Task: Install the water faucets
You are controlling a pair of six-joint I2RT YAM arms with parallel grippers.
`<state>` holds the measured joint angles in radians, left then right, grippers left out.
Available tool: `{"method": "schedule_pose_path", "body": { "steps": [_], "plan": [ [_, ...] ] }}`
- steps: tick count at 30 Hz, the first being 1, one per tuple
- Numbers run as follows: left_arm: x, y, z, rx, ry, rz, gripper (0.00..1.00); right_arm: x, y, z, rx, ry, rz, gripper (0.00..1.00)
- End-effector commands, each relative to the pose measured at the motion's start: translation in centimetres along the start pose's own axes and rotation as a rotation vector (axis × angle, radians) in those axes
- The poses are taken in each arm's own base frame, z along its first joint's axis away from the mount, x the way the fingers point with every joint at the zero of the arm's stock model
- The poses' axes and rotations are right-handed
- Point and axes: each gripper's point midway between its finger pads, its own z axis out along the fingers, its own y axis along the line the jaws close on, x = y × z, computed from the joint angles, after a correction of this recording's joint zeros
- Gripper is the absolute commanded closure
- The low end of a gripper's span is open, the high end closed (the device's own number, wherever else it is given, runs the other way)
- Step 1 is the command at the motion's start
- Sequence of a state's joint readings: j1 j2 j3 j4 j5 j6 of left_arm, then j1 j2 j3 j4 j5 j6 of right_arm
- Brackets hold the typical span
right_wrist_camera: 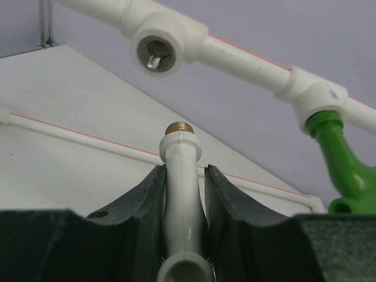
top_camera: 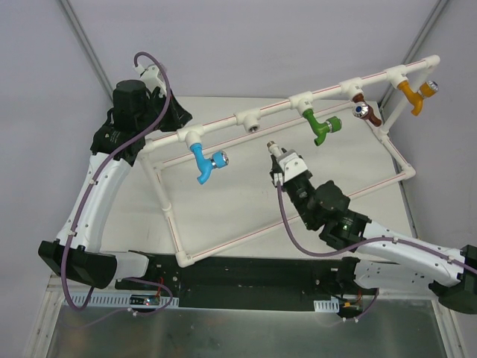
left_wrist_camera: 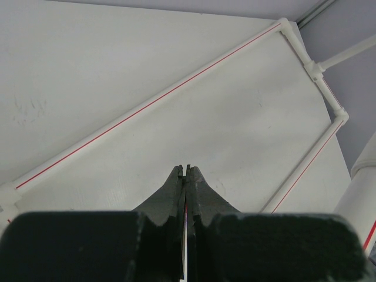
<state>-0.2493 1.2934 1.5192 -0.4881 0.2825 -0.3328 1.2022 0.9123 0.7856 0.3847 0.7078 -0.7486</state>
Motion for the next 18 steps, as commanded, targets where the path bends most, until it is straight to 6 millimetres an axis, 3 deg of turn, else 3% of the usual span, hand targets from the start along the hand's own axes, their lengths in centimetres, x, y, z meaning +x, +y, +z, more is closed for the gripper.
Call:
{"method": "schedule_pose_path", "body": {
  "steps": [1,18],
  "plan": [
    [6.7,-0.2,0.1,0.032,0.235,0.003,1.00,-5.2,-2.7,1.7,0.000,-0.164,-0.038,1.00],
    [7.4,-0.1,0.5,0.066,0.253,-0.045,1.00,-8.2,-1.1,4.3,-0.070,-0.254,-0.170,1.00]
  ]
}}
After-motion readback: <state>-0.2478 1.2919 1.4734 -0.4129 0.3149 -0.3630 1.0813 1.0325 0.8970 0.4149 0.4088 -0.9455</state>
